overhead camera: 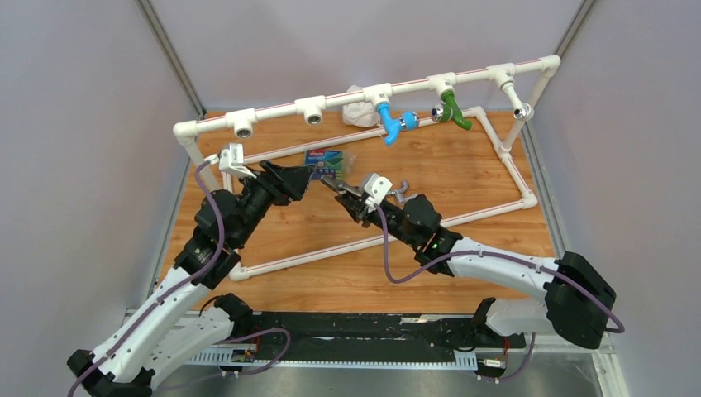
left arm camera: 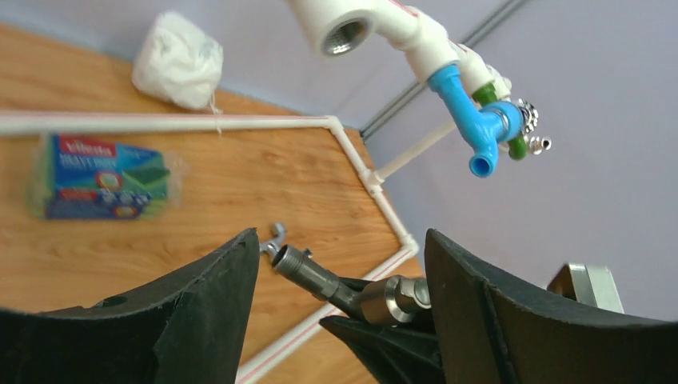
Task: Install the water faucets
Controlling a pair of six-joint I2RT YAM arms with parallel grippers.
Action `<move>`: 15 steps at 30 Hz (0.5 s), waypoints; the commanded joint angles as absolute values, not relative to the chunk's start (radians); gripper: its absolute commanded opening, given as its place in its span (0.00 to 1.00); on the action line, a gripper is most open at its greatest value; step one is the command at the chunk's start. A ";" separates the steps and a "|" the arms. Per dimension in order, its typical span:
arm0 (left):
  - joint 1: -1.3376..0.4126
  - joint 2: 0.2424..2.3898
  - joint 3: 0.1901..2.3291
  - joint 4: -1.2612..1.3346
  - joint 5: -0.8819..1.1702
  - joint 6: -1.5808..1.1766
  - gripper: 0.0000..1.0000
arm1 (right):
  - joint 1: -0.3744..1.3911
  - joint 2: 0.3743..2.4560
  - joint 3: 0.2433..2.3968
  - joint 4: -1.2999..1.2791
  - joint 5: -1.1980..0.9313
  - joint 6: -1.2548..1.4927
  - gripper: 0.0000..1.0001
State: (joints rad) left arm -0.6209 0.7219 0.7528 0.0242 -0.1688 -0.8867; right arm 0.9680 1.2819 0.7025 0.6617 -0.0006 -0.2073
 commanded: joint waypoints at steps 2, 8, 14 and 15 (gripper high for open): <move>-0.618 0.675 0.859 -0.080 -0.006 -0.286 0.83 | 0.917 1.180 0.778 0.500 -0.141 -0.152 0.00; -0.618 0.670 0.856 -0.192 0.264 0.064 0.85 | 0.884 1.088 0.767 0.445 -0.320 -0.129 0.00; -0.618 0.673 0.825 -0.207 0.521 0.277 0.87 | 0.876 1.042 0.778 0.420 -0.515 -0.146 0.00; -0.618 0.672 0.821 -0.206 0.541 0.349 0.87 | 0.876 1.040 0.785 0.414 -0.534 -0.147 0.00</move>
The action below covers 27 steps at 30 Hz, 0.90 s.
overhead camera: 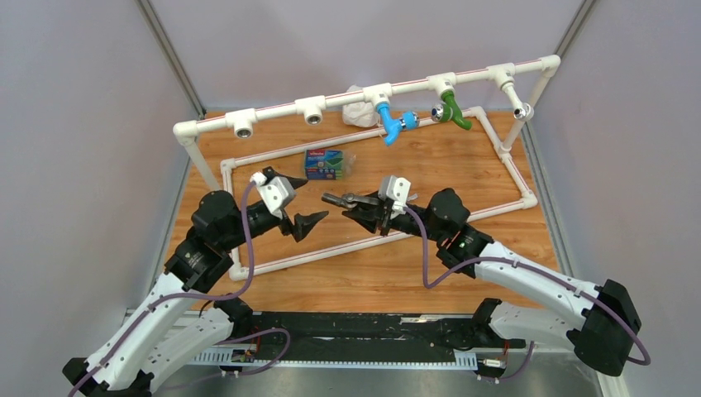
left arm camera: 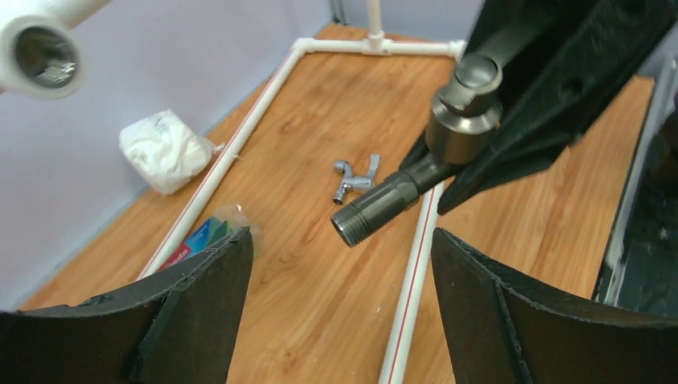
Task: Install the water faucets
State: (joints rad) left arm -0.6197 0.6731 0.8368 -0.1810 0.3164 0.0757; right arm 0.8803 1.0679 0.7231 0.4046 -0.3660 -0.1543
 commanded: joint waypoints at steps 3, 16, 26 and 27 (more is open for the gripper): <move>-0.618 0.666 0.795 -0.190 0.592 0.448 0.87 | 0.876 1.045 0.802 0.394 -0.572 -0.150 0.00; -0.618 0.762 0.862 -0.272 0.716 0.546 0.66 | 0.876 1.077 0.848 0.391 -0.669 -0.141 0.00; -0.620 0.730 0.842 -0.206 0.723 0.506 0.00 | 0.876 1.081 0.825 0.400 -0.670 -0.126 0.08; -0.618 0.727 0.824 -0.187 0.715 0.493 0.00 | 0.876 1.078 0.821 0.403 -0.672 -0.123 0.11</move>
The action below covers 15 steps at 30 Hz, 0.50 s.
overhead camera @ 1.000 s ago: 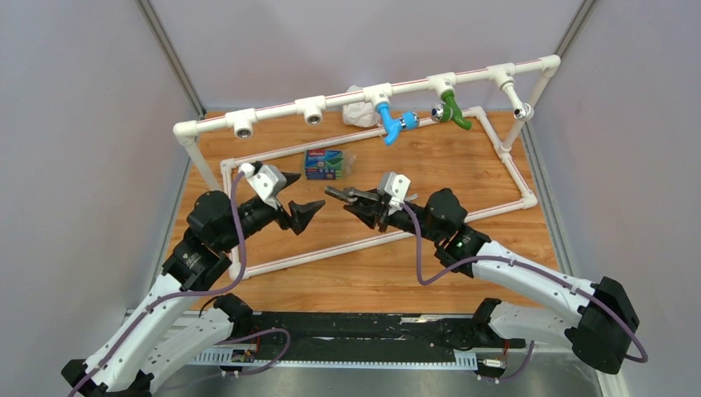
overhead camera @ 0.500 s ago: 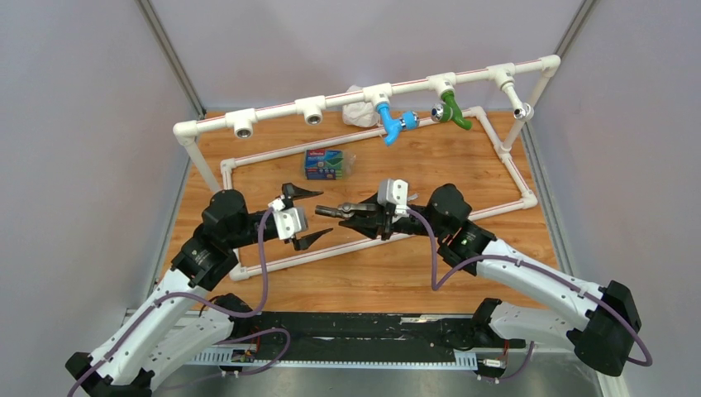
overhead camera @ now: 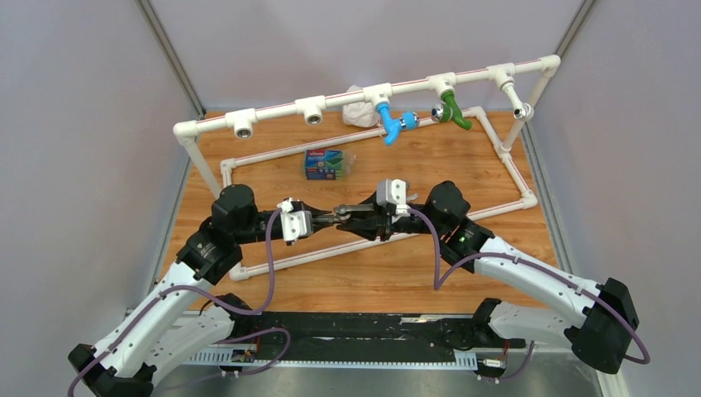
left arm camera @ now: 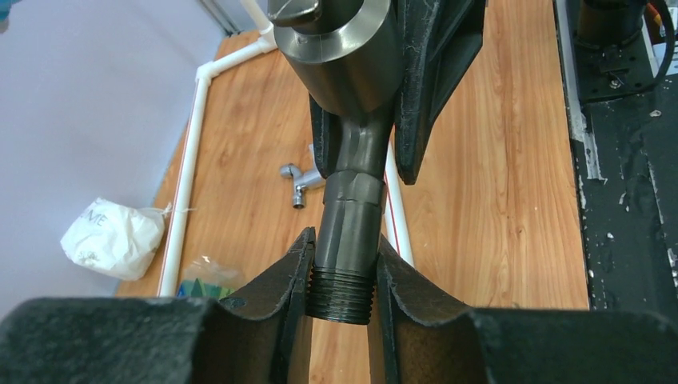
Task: Install the water faucets
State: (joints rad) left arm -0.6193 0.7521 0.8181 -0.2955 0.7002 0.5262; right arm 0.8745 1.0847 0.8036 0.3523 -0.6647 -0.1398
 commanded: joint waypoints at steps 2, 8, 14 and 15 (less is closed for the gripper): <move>-0.618 0.701 0.787 -0.111 0.704 0.462 0.00 | 0.874 1.074 0.818 0.408 -0.680 -0.118 0.22; -0.618 0.672 0.724 0.038 0.696 0.394 0.00 | 0.873 1.089 0.827 0.426 -0.713 -0.083 0.34; -0.620 0.669 0.704 0.078 0.704 0.376 0.00 | 0.873 1.108 0.828 0.488 -0.727 -0.019 0.43; -0.618 0.670 0.704 0.080 0.707 0.374 0.00 | 0.873 1.112 0.830 0.494 -0.730 -0.012 0.43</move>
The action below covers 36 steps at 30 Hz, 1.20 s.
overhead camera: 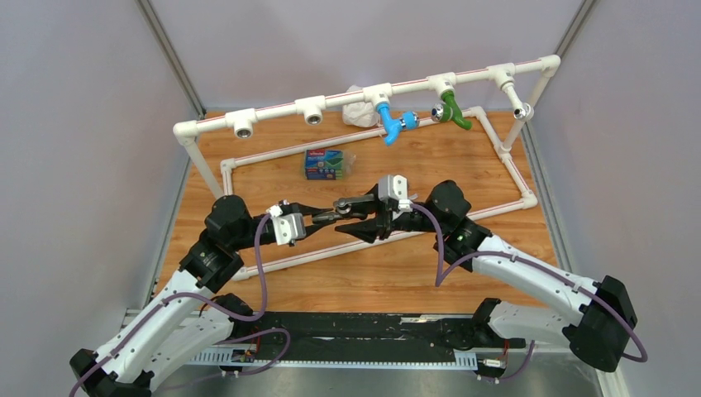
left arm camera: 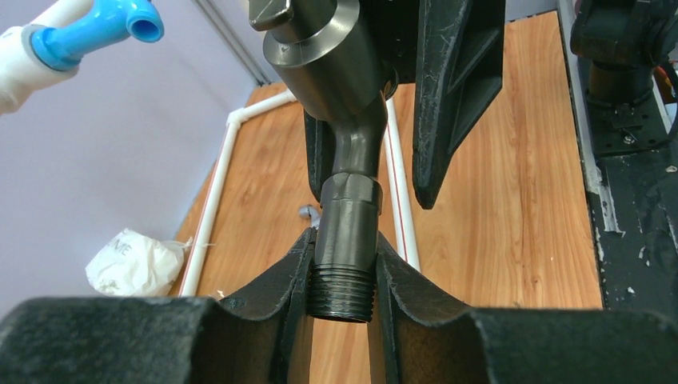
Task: Install the water faucets
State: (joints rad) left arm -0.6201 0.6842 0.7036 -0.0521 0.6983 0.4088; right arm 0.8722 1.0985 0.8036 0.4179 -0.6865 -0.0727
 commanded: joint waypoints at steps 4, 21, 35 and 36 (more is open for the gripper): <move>-0.618 0.669 0.698 0.089 0.710 0.373 0.00 | 0.873 1.124 0.831 0.531 -0.730 0.040 0.43; -0.618 0.646 0.673 0.153 0.556 0.295 0.26 | 0.854 1.131 0.839 0.537 -0.720 0.092 0.00; -0.612 0.673 0.831 -0.315 -0.457 0.029 0.83 | 0.821 1.028 0.787 0.388 -0.295 -0.078 0.00; -0.597 0.675 0.834 -0.343 -0.538 0.006 0.87 | 0.821 1.023 0.784 0.384 -0.279 -0.087 0.00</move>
